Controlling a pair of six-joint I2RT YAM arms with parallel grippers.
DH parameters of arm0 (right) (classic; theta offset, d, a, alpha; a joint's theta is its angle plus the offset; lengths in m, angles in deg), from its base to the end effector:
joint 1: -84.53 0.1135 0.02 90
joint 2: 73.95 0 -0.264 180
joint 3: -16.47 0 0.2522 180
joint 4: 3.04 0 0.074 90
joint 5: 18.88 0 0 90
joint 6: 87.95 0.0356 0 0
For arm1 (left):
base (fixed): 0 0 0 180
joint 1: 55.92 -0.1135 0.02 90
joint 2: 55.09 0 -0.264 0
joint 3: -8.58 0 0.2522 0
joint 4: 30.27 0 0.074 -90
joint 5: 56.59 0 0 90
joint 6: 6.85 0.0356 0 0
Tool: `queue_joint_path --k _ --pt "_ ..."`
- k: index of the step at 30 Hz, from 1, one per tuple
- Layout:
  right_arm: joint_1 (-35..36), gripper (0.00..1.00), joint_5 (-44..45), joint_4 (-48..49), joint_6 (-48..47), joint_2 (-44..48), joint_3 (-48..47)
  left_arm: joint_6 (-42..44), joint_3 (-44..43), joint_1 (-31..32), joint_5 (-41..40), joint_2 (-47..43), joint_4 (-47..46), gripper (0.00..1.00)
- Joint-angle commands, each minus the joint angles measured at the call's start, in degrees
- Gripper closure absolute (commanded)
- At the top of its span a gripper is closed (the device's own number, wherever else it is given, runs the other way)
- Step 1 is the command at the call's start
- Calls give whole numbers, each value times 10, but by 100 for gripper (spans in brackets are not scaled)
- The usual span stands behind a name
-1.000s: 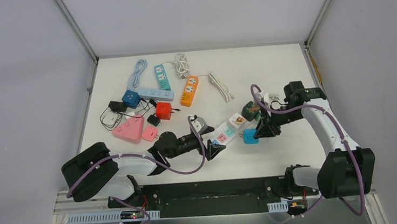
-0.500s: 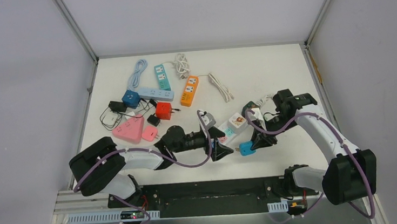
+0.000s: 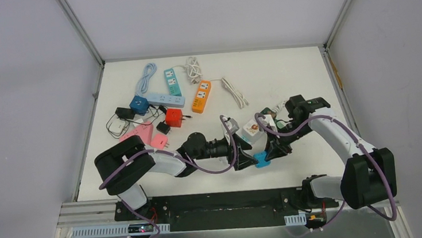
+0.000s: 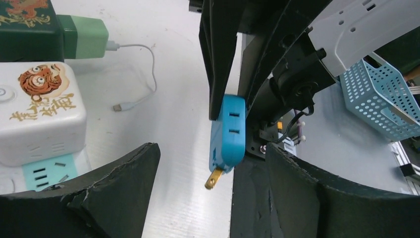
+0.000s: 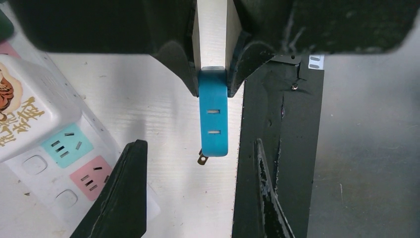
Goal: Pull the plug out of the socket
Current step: Place the plug at the center of the board.
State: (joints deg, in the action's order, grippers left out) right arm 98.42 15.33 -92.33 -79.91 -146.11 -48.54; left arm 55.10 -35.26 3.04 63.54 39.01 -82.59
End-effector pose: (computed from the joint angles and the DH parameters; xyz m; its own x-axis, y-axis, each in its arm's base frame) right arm 0.1665 0.0715 0.2400 -0.0904 -0.5958 -0.7980 -0.9614 -0.1567 0.2260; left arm 0.1419 -0.2704 0.1867 -0.4537 -0.0348 -0.8905 0.8910 -0.0002 -0.4540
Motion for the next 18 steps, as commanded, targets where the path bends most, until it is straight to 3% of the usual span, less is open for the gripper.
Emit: queue_joint_path --k 1,5,9,18 --pt "7 100 -20 9 15 -13 -20 -14 -32 13 17 11 -54 22" --pt "8 100 -20 15 40 -27 -28 -6 -38 18 26 16 -52 37" --pt "8 100 -24 19 53 -33 -32 3 -37 20 24 16 -38 45" --pt "8 100 -27 28 74 -36 -33 46 -55 28 16 0 51 53"
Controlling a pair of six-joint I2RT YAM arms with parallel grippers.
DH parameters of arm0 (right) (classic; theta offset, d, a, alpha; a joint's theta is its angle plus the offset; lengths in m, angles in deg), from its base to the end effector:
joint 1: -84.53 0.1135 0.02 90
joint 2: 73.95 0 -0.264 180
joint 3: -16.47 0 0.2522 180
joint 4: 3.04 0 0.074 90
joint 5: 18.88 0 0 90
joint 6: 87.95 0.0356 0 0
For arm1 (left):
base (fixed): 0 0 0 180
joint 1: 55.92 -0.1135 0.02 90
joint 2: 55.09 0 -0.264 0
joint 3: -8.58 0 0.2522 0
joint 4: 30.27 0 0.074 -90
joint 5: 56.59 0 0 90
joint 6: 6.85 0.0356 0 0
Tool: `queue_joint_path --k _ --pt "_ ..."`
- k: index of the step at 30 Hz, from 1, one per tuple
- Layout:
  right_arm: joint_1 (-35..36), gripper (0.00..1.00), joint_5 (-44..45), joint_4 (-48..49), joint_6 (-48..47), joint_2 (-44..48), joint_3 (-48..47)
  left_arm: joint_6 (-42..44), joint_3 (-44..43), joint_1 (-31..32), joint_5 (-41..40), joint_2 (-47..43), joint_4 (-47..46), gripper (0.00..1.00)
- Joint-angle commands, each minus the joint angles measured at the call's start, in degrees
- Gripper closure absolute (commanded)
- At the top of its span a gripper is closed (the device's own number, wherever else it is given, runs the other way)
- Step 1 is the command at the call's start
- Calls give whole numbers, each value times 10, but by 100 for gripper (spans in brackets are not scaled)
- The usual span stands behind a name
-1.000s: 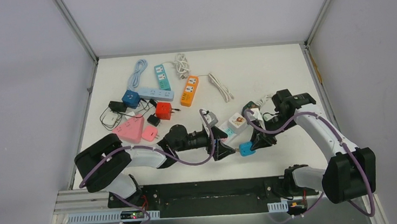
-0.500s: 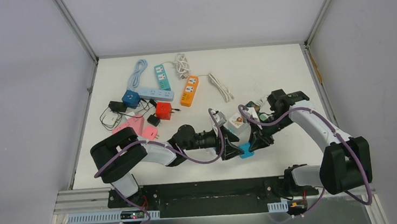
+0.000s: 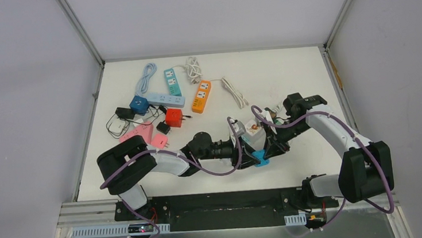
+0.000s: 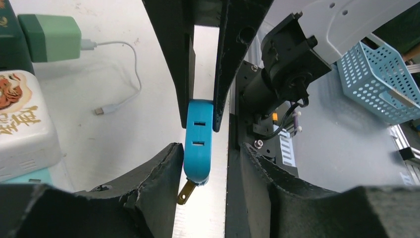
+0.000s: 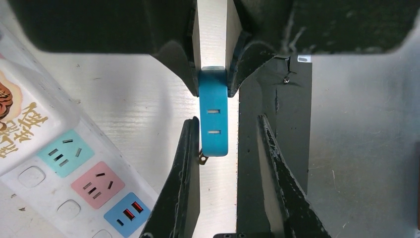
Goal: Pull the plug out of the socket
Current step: Place the plug at the center of the board.
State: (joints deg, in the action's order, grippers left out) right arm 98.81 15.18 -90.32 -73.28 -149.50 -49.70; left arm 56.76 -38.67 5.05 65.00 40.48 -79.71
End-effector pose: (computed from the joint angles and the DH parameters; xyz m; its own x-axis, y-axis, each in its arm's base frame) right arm 0.1788 0.0760 0.2347 -0.2002 -0.6100 -0.7667 -0.9426 -0.0936 0.3206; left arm 0.1378 -0.2868 0.1899 -0.4355 0.0045 -0.9002 0.8991 -0.0475 -0.4352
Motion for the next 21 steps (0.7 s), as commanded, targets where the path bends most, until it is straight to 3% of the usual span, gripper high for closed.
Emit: queue_joint_path --k 1,5,8,11,18,21 --pt "4 100 -26 9 8 -2 -22 31 -22 9 2 -15 26 56" --pt "4 100 -25 9 9 -5 -22 36 -31 9 15 -13 36 77" --pt "4 100 -27 9 9 -4 -21 37 -34 9 22 -12 38 100" --pt "4 100 -25 8 8 -4 -20 39 -27 9 17 -18 32 100" --pt "4 41 -25 1 -16 9 -10 43 -1 9 9 -26 19 100" --pt "4 27 -21 5 -18 18 -4 38 14 9 5 -26 3 100"
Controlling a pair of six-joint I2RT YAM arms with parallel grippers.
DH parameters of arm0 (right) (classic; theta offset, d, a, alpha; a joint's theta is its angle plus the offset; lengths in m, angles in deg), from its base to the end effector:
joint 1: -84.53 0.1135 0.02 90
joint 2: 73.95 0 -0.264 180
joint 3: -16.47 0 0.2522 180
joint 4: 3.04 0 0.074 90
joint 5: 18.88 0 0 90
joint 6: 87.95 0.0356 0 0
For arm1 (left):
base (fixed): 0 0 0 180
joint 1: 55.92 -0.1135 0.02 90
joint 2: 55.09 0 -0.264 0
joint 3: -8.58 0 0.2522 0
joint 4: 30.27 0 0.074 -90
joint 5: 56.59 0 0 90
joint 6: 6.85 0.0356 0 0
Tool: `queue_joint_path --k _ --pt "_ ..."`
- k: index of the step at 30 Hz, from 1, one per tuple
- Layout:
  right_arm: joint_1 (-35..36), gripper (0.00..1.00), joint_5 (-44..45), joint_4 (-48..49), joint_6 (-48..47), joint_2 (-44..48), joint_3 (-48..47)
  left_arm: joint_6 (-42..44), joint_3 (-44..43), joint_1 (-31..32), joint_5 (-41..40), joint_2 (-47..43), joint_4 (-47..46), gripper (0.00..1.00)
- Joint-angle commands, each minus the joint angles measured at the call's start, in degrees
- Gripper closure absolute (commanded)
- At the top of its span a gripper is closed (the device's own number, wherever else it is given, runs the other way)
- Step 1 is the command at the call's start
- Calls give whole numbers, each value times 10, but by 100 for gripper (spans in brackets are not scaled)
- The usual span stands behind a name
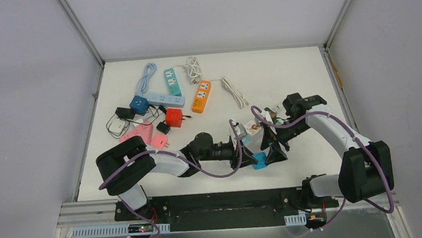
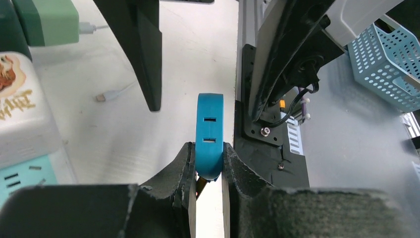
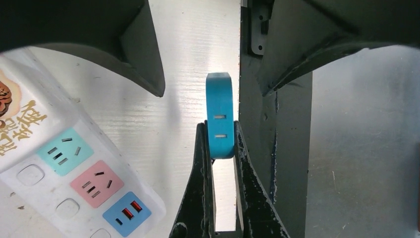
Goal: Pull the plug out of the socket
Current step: Place the plug at the center of the board.
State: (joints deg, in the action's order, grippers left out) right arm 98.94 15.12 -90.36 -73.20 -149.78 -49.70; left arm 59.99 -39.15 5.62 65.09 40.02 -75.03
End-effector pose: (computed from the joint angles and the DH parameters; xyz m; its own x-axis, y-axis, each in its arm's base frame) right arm 0.1792 0.0765 0.2339 -0.2046 -0.6109 -0.7648 -0.9403 -0.0946 0.3270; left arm 0.1353 -0.2889 0.1861 -0.4126 0.0589 -0.9090 0.9092 -0.0354 -0.4150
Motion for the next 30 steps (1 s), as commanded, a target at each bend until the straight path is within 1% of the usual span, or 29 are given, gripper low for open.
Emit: queue_joint_path --k 1,4,8,10,14,18,26,30 --pt "3 25 -18 7 -18 24 -3 4 24 4 2 -22 -49 100" --pt "3 21 -13 7 -17 25 -4 5 40 3 -5 -30 -52 100" --pt "3 20 -5 5 -16 27 -6 10 60 3 -16 -53 -34 100" --pt "2 20 -2 4 -16 30 -6 13 63 3 -16 -69 -3 100" --pt "2 19 3 3 -18 35 -5 22 61 2 -27 -110 88 100" --pt "2 17 7 3 -19 38 -5 34 68 0 -41 -152 153 100" --pt "1 16 11 4 -20 37 -4 52 96 -11 -84 -251 249 100" --pt "1 16 12 4 -20 37 -4 62 117 -13 -120 -308 286 100"
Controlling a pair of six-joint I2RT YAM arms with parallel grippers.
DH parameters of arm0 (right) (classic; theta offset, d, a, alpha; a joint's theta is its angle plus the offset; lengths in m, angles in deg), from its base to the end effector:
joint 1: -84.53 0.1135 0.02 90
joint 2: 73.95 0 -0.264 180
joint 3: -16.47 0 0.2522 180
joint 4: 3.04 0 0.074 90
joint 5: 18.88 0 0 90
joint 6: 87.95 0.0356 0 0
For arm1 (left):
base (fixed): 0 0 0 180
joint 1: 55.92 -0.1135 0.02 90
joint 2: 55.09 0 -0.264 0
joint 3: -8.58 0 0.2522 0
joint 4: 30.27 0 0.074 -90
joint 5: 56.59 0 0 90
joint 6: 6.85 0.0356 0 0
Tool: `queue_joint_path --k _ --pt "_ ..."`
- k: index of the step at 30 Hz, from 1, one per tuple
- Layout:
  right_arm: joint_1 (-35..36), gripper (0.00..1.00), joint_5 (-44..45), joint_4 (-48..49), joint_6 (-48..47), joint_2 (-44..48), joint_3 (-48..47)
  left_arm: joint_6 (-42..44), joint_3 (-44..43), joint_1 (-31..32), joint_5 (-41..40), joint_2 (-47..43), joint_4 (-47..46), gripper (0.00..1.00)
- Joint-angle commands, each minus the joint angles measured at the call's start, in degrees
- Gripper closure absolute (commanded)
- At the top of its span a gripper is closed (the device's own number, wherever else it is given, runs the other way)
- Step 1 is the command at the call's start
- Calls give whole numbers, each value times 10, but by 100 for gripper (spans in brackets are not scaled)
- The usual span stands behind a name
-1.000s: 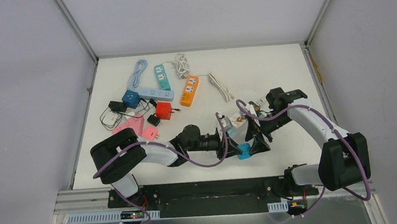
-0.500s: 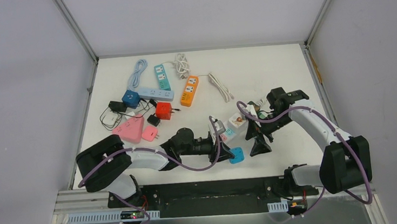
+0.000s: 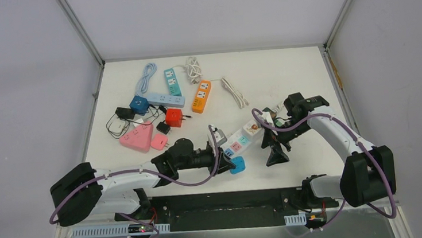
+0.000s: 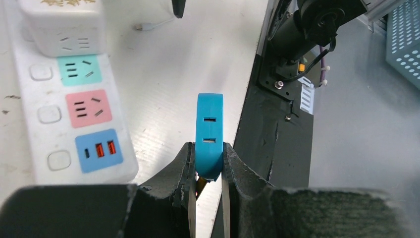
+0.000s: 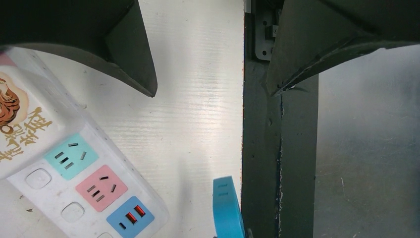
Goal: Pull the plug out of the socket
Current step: Place the plug at the center of the board.
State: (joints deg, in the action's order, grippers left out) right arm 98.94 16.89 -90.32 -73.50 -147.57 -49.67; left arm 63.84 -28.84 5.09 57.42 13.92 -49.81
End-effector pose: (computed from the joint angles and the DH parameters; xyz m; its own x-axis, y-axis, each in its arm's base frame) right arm 0.1746 0.0747 0.2395 -0.1631 -0.6263 -0.7623 -0.9547 -0.0947 0.2821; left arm 0.1058 -0.2208 0.2056 -0.4235 0.1410 -0.8949 0.9026 0.1497 -0.4036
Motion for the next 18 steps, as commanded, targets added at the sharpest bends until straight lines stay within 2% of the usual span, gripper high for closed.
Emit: queue_joint_path --k 1,9,18 --pt "1 15 -6 4 -17 15 -4 26 19 -10 -54 -61 41 100" --pt "1 14 -4 4 -17 14 -4 26 68 -12 -170 -173 96 100" --pt "1 13 -4 4 -17 12 -4 10 95 -21 -258 -240 148 100"
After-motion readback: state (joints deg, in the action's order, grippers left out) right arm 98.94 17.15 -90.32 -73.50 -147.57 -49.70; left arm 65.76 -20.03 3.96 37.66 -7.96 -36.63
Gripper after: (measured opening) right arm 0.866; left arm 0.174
